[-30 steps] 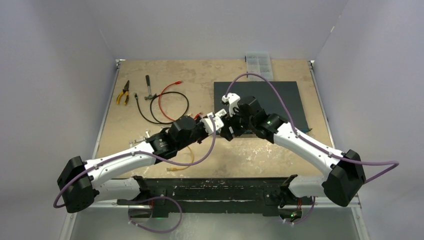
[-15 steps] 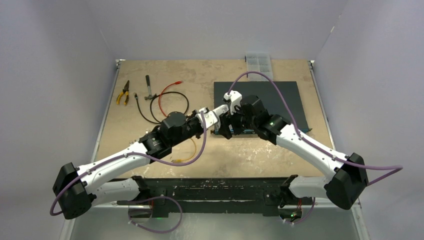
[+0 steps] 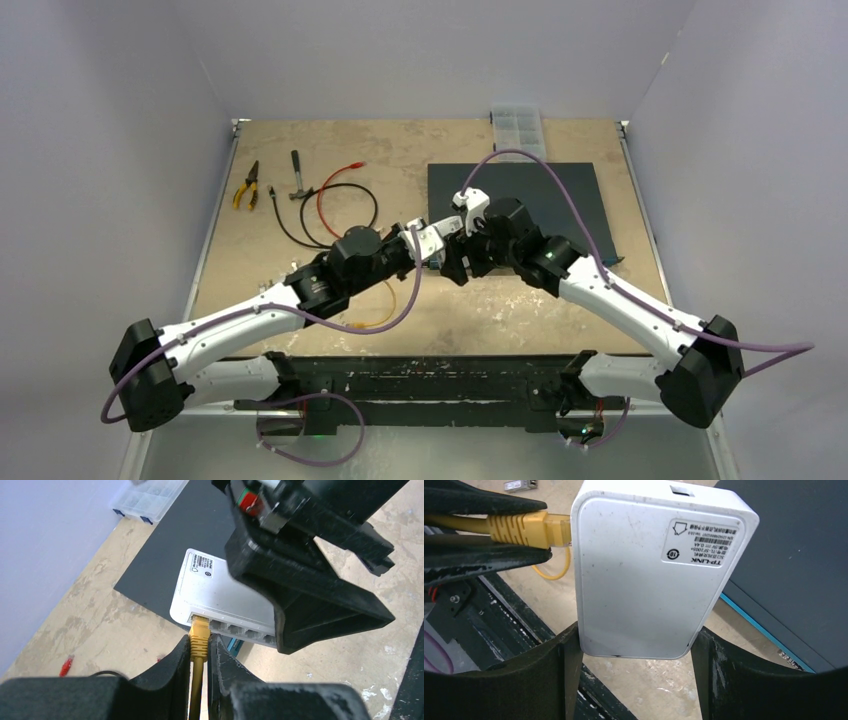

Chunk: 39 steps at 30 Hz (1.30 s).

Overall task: Insert the plug into the switch port
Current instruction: Insert the connector into the switch port.

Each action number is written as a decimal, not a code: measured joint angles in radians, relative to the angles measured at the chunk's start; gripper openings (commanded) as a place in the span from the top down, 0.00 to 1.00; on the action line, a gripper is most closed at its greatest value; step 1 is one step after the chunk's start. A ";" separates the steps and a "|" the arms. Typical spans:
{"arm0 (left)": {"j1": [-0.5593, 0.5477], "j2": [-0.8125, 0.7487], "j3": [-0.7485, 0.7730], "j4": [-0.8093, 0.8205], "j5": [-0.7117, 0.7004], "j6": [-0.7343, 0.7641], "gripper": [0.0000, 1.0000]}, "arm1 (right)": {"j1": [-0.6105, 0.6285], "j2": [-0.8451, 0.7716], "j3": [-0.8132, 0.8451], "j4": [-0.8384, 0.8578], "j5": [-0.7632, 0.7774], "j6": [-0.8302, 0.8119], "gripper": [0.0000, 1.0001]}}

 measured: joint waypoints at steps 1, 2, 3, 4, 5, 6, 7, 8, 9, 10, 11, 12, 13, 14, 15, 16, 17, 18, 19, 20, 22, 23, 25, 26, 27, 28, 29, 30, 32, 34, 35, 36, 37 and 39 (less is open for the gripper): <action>-0.002 -0.016 -0.017 0.010 -0.008 -0.016 1.00 | 0.005 -0.009 -0.001 0.000 -0.003 0.001 1.00; -0.003 -0.031 -0.040 0.027 -0.015 -0.040 1.00 | 0.010 -0.014 -0.002 0.002 -0.005 0.002 1.00; -0.005 -0.045 -0.067 0.047 -0.020 -0.063 1.00 | 0.015 -0.016 -0.005 0.005 -0.011 0.003 1.00; -0.006 -0.058 -0.090 0.061 -0.025 -0.080 1.00 | 0.019 -0.015 -0.009 0.008 -0.016 0.003 1.00; -0.009 -0.069 -0.119 0.084 -0.031 -0.109 1.00 | 0.024 -0.013 -0.017 0.011 -0.021 0.005 1.00; -0.013 -0.073 -0.142 0.097 -0.040 -0.134 1.00 | 0.027 -0.010 -0.025 0.012 -0.023 0.005 1.00; -0.018 -0.073 -0.163 0.106 -0.048 -0.160 1.00 | 0.029 -0.003 -0.034 0.011 -0.029 0.006 1.00; -0.021 -0.072 -0.177 0.104 -0.058 -0.183 1.00 | 0.031 0.005 -0.046 0.013 -0.035 0.009 1.00; -0.024 -0.071 -0.186 0.096 -0.067 -0.209 1.00 | 0.032 0.017 -0.059 0.019 -0.046 0.014 1.00; -0.028 -0.068 -0.189 0.076 -0.074 -0.234 1.00 | 0.034 0.029 -0.076 0.029 -0.056 0.021 1.00; -0.032 -0.064 -0.189 0.051 -0.077 -0.255 1.00 | 0.035 0.040 -0.093 0.043 -0.072 0.029 1.00; -0.035 -0.063 -0.189 0.027 -0.079 -0.272 1.00 | 0.039 0.049 -0.107 0.058 -0.084 0.036 1.00; -0.039 -0.065 -0.188 -0.007 -0.083 -0.290 1.00 | 0.042 0.061 -0.126 0.082 -0.102 0.047 1.00; -0.042 -0.067 -0.183 -0.052 -0.085 -0.308 1.00 | 0.047 0.074 -0.146 0.113 -0.125 0.061 1.00; -0.044 -0.068 -0.172 -0.098 -0.086 -0.324 1.00 | 0.051 0.084 -0.159 0.136 -0.139 0.072 0.98; -0.045 -0.066 -0.158 -0.138 -0.087 -0.335 1.00 | 0.055 0.095 -0.176 0.167 -0.158 0.087 0.96; -0.048 -0.063 -0.133 -0.195 -0.089 -0.348 1.00 | 0.059 0.108 -0.193 0.202 -0.181 0.102 0.94; -0.050 -0.059 -0.108 -0.242 -0.092 -0.358 1.00 | 0.061 0.123 -0.209 0.245 -0.202 0.120 0.90; -0.050 -0.055 -0.093 -0.270 -0.093 -0.366 1.00 | 0.063 0.136 -0.220 0.276 -0.217 0.132 0.87; -0.051 -0.052 -0.079 -0.301 -0.094 -0.375 1.00 | 0.064 0.152 -0.233 0.315 -0.237 0.146 0.84; -0.051 -0.045 -0.071 -0.343 -0.100 -0.388 1.00 | 0.068 0.182 -0.252 0.376 -0.264 0.166 0.80; -0.051 -0.039 -0.071 -0.359 -0.102 -0.400 1.00 | 0.072 0.197 -0.263 0.403 -0.272 0.175 0.77; -0.051 -0.024 -0.073 -0.378 -0.101 -0.422 1.00 | 0.077 0.214 -0.289 0.449 -0.284 0.190 0.70; -0.051 -0.019 -0.076 -0.380 -0.099 -0.430 1.00 | 0.079 0.215 -0.301 0.465 -0.284 0.194 0.65; -0.052 -0.016 -0.083 -0.376 -0.097 -0.441 1.00 | 0.080 0.215 -0.317 0.484 -0.283 0.198 0.61; -0.052 -0.014 -0.095 -0.371 -0.097 -0.452 1.00 | 0.081 0.215 -0.327 0.499 -0.284 0.201 0.56; -0.053 -0.015 -0.105 -0.364 -0.097 -0.461 1.00 | 0.083 0.215 -0.334 0.507 -0.282 0.204 0.51; -0.053 -0.017 -0.118 -0.354 -0.098 -0.471 1.00 | 0.084 0.214 -0.340 0.515 -0.279 0.205 0.46; -0.053 -0.032 -0.159 -0.316 -0.101 -0.491 1.00 | 0.085 0.214 -0.355 0.532 -0.275 0.212 0.39; -0.053 -0.060 -0.210 -0.270 -0.104 -0.512 1.00 | 0.087 0.214 -0.372 0.558 -0.275 0.223 0.27; -0.053 -0.080 -0.243 -0.238 -0.105 -0.522 1.00 | 0.089 0.211 -0.378 0.564 -0.275 0.227 0.22; -0.055 -0.097 -0.272 -0.210 -0.106 -0.533 1.00 | 0.090 0.208 -0.384 0.570 -0.274 0.232 0.17; -0.057 -0.122 -0.313 -0.167 -0.109 -0.543 1.00 | 0.090 0.202 -0.389 0.575 -0.276 0.236 0.13; -0.057 -0.152 -0.367 -0.108 -0.122 -0.559 1.00 | 0.093 0.189 -0.392 0.582 -0.283 0.241 0.07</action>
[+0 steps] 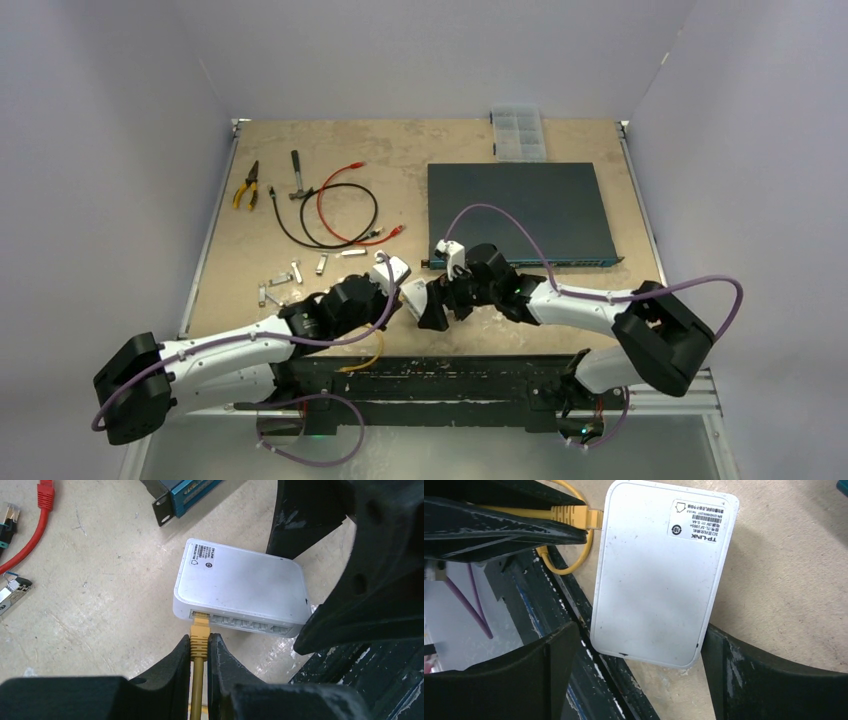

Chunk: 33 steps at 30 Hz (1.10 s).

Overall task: Insert the plug into the switch port
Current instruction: Insert the connector into the switch port.

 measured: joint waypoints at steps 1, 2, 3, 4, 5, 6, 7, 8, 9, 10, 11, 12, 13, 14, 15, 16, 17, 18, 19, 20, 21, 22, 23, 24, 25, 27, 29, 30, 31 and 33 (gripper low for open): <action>0.001 -0.013 -0.027 0.033 -0.006 -0.006 1.00 | 0.000 -0.007 0.000 0.000 -0.001 0.002 0.05; 0.001 -0.023 -0.049 0.063 -0.012 -0.010 1.00 | -0.002 -0.016 -0.001 0.000 0.000 0.003 0.03; 0.001 -0.032 -0.069 0.093 -0.018 -0.016 1.00 | -0.004 -0.028 -0.003 0.000 0.001 0.005 0.02; 0.001 -0.037 -0.087 0.122 -0.023 -0.023 1.00 | -0.009 -0.042 -0.007 0.000 0.001 0.008 0.01; 0.001 -0.040 -0.098 0.144 -0.025 -0.025 1.00 | -0.016 -0.054 -0.010 0.000 0.000 0.011 0.01; 0.001 -0.042 -0.111 0.166 -0.026 -0.028 1.00 | -0.027 -0.068 -0.013 0.000 0.000 0.017 0.01; 0.001 -0.043 -0.121 0.188 -0.027 -0.031 1.00 | -0.040 -0.083 -0.016 0.000 -0.001 0.024 0.02; 0.001 -0.044 -0.130 0.209 -0.027 -0.032 1.00 | -0.057 -0.100 -0.017 0.001 -0.002 0.033 0.01; 0.001 -0.047 -0.142 0.232 -0.026 -0.034 1.00 | -0.071 -0.115 -0.018 0.008 -0.003 0.043 0.01; 0.001 -0.055 -0.156 0.257 -0.023 -0.040 1.00 | -0.090 -0.134 -0.021 0.023 -0.008 0.056 0.01; 0.001 -0.063 -0.169 0.277 -0.018 -0.046 1.00 | -0.111 -0.158 -0.025 0.045 -0.016 0.075 0.01; 0.000 -0.074 -0.181 0.301 -0.011 -0.049 1.00 | -0.124 -0.177 -0.027 0.060 -0.024 0.089 0.01; 0.000 -0.087 -0.193 0.325 -0.003 -0.053 1.00 | -0.142 -0.201 -0.029 0.085 -0.032 0.109 0.01; 0.000 -0.103 -0.205 0.352 0.006 -0.056 1.00 | -0.151 -0.217 -0.029 0.104 -0.037 0.123 0.01; -0.002 -0.117 -0.214 0.372 0.014 -0.056 1.00 | -0.162 -0.234 -0.029 0.129 -0.045 0.140 0.01; -0.003 -0.130 -0.225 0.388 0.023 -0.057 1.00 | -0.171 -0.249 -0.029 0.153 -0.050 0.155 0.01; -0.006 -0.138 -0.234 0.400 0.030 -0.057 1.00 | -0.177 -0.258 -0.029 0.169 -0.052 0.166 0.01; -0.007 -0.145 -0.245 0.418 0.034 -0.057 1.00 | -0.185 -0.265 -0.030 0.188 -0.053 0.180 0.01; -0.008 -0.147 -0.250 0.430 0.038 -0.058 1.00 | -0.192 -0.267 -0.031 0.204 -0.053 0.193 0.01; -0.008 -0.147 -0.256 0.441 0.040 -0.058 1.00 | -0.198 -0.266 -0.034 0.216 -0.051 0.204 0.02; -0.009 -0.147 -0.261 0.453 0.042 -0.058 1.00 | -0.201 -0.263 -0.043 0.228 -0.049 0.217 0.02; -0.008 -0.145 -0.264 0.462 0.043 -0.058 1.00 | -0.208 -0.259 -0.051 0.237 -0.048 0.227 0.02; -0.008 -0.143 -0.266 0.471 0.044 -0.059 1.00 | -0.212 -0.253 -0.062 0.245 -0.046 0.239 0.02; -0.008 -0.142 -0.268 0.481 0.045 -0.059 1.00 | -0.218 -0.244 -0.075 0.252 -0.045 0.251 0.02; -0.008 -0.140 -0.271 0.492 0.047 -0.060 1.00 | -0.223 -0.234 -0.089 0.257 -0.045 0.267 0.02; -0.008 -0.141 -0.278 0.513 0.049 -0.060 1.00 | -0.234 -0.220 -0.116 0.268 -0.046 0.297 0.02; -0.008 -0.149 -0.291 0.540 0.050 -0.060 1.00 | -0.247 -0.214 -0.142 0.285 -0.053 0.327 0.02; -0.008 -0.159 -0.299 0.550 0.050 -0.060 1.00 | -0.256 -0.212 -0.157 0.303 -0.058 0.348 0.02; -0.008 -0.168 -0.305 0.558 0.050 -0.060 1.00 | -0.266 -0.210 -0.167 0.319 -0.064 0.367 0.02; -0.008 -0.191 -0.312 0.574 0.050 -0.060 1.00 | -0.282 -0.205 -0.182 0.360 -0.085 0.404 0.03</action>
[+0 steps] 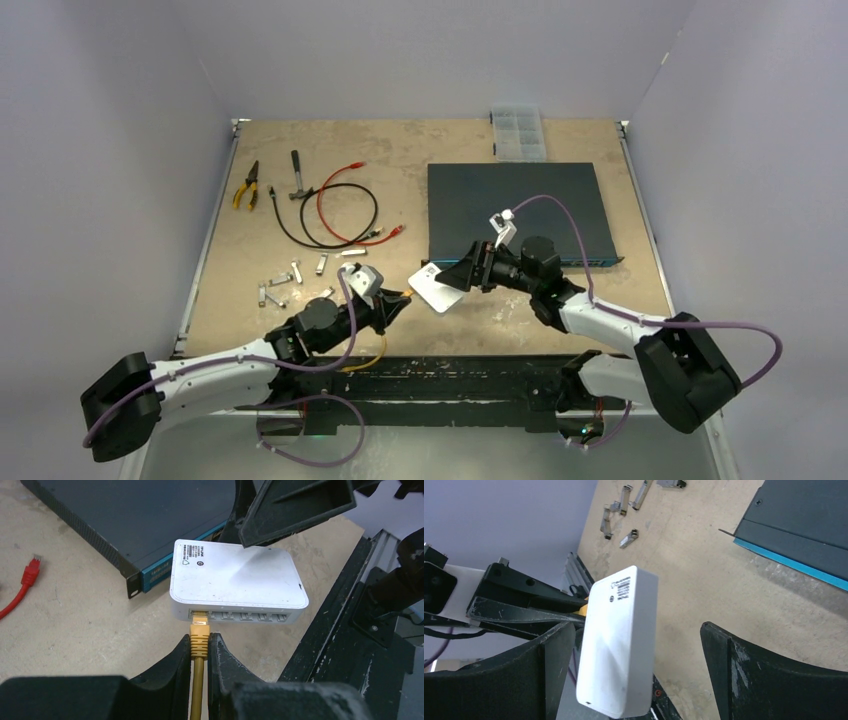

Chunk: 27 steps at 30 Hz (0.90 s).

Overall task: Insert the plug into the switch port
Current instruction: Insert the connector into the switch port.

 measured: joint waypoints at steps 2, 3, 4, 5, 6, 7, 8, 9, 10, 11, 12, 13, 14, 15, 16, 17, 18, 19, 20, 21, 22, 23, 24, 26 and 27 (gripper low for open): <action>0.000 -0.014 0.000 0.028 0.001 0.002 1.00 | -0.011 0.008 -0.013 0.051 -0.025 0.043 0.05; 0.000 -0.018 0.000 0.042 0.002 0.003 1.00 | -0.015 0.015 -0.019 0.082 -0.041 0.064 0.06; 0.000 -0.019 0.000 0.056 0.004 0.004 1.00 | -0.016 0.024 -0.021 0.110 -0.055 0.085 0.06; 0.000 -0.018 0.000 0.070 0.006 0.006 1.00 | -0.016 0.033 -0.023 0.137 -0.069 0.104 0.07; 0.000 -0.014 0.000 0.082 0.010 0.011 1.00 | -0.016 0.044 -0.023 0.164 -0.082 0.125 0.08; 0.000 -0.008 0.000 0.094 0.013 0.013 1.00 | -0.016 0.051 -0.023 0.184 -0.095 0.140 0.10; 0.000 0.002 0.001 0.108 0.018 0.018 1.00 | -0.016 0.057 -0.023 0.204 -0.106 0.156 0.12; 0.000 0.014 0.003 0.119 0.024 0.024 1.00 | -0.016 0.060 -0.023 0.220 -0.117 0.167 0.14; 0.000 0.025 0.005 0.127 0.029 0.032 1.00 | -0.016 0.061 -0.023 0.233 -0.127 0.179 0.18; 0.000 0.039 0.007 0.137 0.034 0.040 1.00 | -0.016 0.061 -0.023 0.244 -0.136 0.188 0.20; 0.000 0.051 0.010 0.146 0.039 0.047 1.00 | -0.016 0.060 -0.022 0.250 -0.147 0.195 0.22; 0.000 0.060 0.012 0.154 0.044 0.058 1.00 | -0.016 0.060 -0.021 0.254 -0.154 0.202 0.25; 0.000 0.065 0.014 0.161 0.048 0.063 1.00 | -0.016 0.059 -0.020 0.255 -0.159 0.207 0.28; 0.000 0.069 0.016 0.170 0.053 0.069 1.00 | -0.016 0.059 -0.020 0.256 -0.165 0.210 0.32; 0.000 0.073 0.017 0.182 0.058 0.078 1.00 | -0.016 0.057 -0.020 0.256 -0.172 0.215 0.37; 0.000 0.074 0.020 0.191 0.064 0.084 1.00 | -0.016 0.053 -0.020 0.255 -0.178 0.219 0.42; 0.000 0.074 0.022 0.200 0.067 0.088 1.00 | -0.016 0.049 -0.020 0.255 -0.180 0.224 0.49; 0.000 0.074 0.024 0.211 0.072 0.092 1.00 | -0.016 0.045 -0.020 0.255 -0.182 0.228 0.55; 0.000 0.074 0.026 0.222 0.077 0.095 1.00 | -0.016 0.042 -0.020 0.254 -0.182 0.231 0.61; 0.000 0.074 0.028 0.231 0.080 0.102 1.00 | -0.016 0.037 -0.020 0.254 -0.185 0.237 0.67; 0.000 0.074 0.029 0.237 0.084 0.109 1.00 | -0.017 0.034 -0.020 0.256 -0.186 0.242 0.72; 0.000 0.074 0.029 0.236 0.087 0.117 1.00 | -0.017 0.028 -0.020 0.262 -0.190 0.254 0.79; 0.000 0.076 0.029 0.236 0.090 0.125 1.00 | -0.019 0.022 -0.020 0.270 -0.203 0.268 0.86; 0.000 0.080 0.029 0.239 0.101 0.145 1.00 | -0.021 0.012 -0.020 0.274 -0.209 0.277 1.00; 0.000 0.080 0.030 0.243 0.105 0.151 1.00 | -0.022 0.011 -0.019 0.274 -0.214 0.278 1.00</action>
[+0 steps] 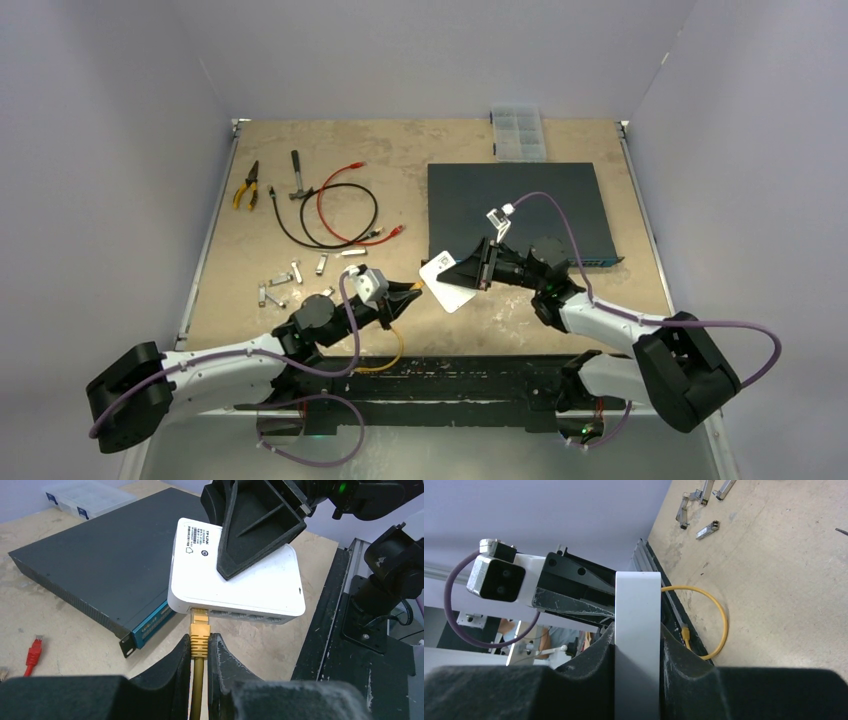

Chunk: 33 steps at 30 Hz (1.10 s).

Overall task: Insert the plug into the switch port
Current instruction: Insert the connector into the switch port.

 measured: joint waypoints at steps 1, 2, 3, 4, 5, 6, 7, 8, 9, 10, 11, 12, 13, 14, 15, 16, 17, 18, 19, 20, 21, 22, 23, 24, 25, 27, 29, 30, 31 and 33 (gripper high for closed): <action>0.000 0.002 0.000 0.003 0.003 0.011 1.00 | 0.000 0.000 0.002 -0.002 -0.006 0.000 1.00; 0.000 0.005 0.000 0.006 0.005 0.020 1.00 | -0.001 0.000 0.007 -0.007 -0.014 0.000 1.00; 0.000 0.009 0.002 0.011 0.007 0.030 1.00 | -0.003 0.001 0.013 -0.013 -0.019 -0.001 1.00; 0.000 0.015 0.005 0.018 0.008 0.044 1.00 | -0.006 0.002 0.017 -0.014 -0.024 -0.001 1.00; 0.000 0.019 0.008 0.019 0.007 0.051 1.00 | -0.009 0.005 0.021 -0.014 -0.029 0.000 1.00; 0.001 0.025 0.011 0.025 0.007 0.067 1.00 | -0.013 0.011 0.025 -0.011 -0.037 0.006 1.00; 0.001 0.031 0.013 0.031 0.006 0.080 1.00 | -0.018 0.021 0.028 0.000 -0.046 0.014 1.00; 0.001 0.037 0.014 0.037 0.005 0.093 1.00 | -0.020 0.031 0.029 0.010 -0.051 0.025 1.00; 0.001 0.044 0.014 0.042 0.004 0.109 1.00 | -0.023 0.045 0.029 0.026 -0.061 0.035 1.00; 0.002 0.052 0.014 0.048 0.004 0.121 1.00 | -0.027 0.059 0.029 0.041 -0.068 0.046 1.00; 0.002 0.066 0.017 0.053 0.003 0.142 1.00 | -0.032 0.076 0.029 0.055 -0.074 0.055 1.00; 0.002 0.077 0.020 0.054 0.000 0.154 1.00 | -0.035 0.087 0.030 0.063 -0.078 0.062 1.00; 0.002 0.093 0.026 0.055 -0.004 0.174 1.00 | -0.041 0.100 0.030 0.072 -0.082 0.067 1.00; 0.001 0.110 0.034 0.056 -0.008 0.190 1.00 | -0.047 0.110 0.031 0.078 -0.085 0.069 1.00; 0.000 0.127 0.041 0.059 -0.014 0.208 1.00 | -0.052 0.117 0.032 0.081 -0.087 0.070 1.00; -0.001 0.138 0.045 0.063 -0.019 0.226 1.00 | -0.055 0.124 0.035 0.083 -0.087 0.070 1.00; -0.002 0.150 0.048 0.070 -0.026 0.243 1.00 | -0.058 0.127 0.038 0.083 -0.087 0.070 1.00; -0.003 0.157 0.053 0.075 -0.031 0.261 1.00 | -0.061 0.129 0.041 0.085 -0.088 0.069 1.00; -0.004 0.163 0.060 0.075 -0.036 0.282 1.00 | -0.063 0.129 0.043 0.086 -0.088 0.068 1.00; -0.004 0.167 0.065 0.075 -0.038 0.298 1.00 | -0.066 0.129 0.045 0.087 -0.088 0.066 1.00; -0.004 0.171 0.072 0.072 -0.042 0.313 1.00 | -0.068 0.129 0.048 0.089 -0.087 0.061 1.00; -0.004 0.177 0.080 0.067 -0.046 0.332 1.00 | -0.069 0.129 0.051 0.090 -0.086 0.057 1.00; -0.004 0.184 0.088 0.065 -0.049 0.344 1.00 | -0.072 0.129 0.053 0.091 -0.085 0.051 1.00; -0.004 0.195 0.099 0.060 -0.051 0.360 1.00 | -0.075 0.129 0.055 0.090 -0.084 0.047 1.00; -0.003 0.210 0.111 0.055 -0.051 0.371 1.00 | -0.078 0.129 0.058 0.090 -0.082 0.039 1.00; -0.002 0.241 0.134 0.042 -0.057 0.389 1.00 | -0.082 0.130 0.064 0.085 -0.067 0.021 1.00; 0.006 0.265 0.161 0.016 -0.068 0.408 1.00 | -0.084 0.136 0.069 0.082 -0.051 0.004 1.00; 0.009 0.267 0.169 0.002 -0.073 0.414 1.00 | -0.084 0.141 0.071 0.080 -0.045 -0.003 1.00; 0.010 0.268 0.175 -0.010 -0.078 0.426 1.00 | -0.084 0.146 0.075 0.080 -0.043 -0.010 1.00; 0.014 0.262 0.193 -0.053 -0.080 0.446 1.00 | -0.084 0.151 0.077 0.082 -0.043 -0.018 1.00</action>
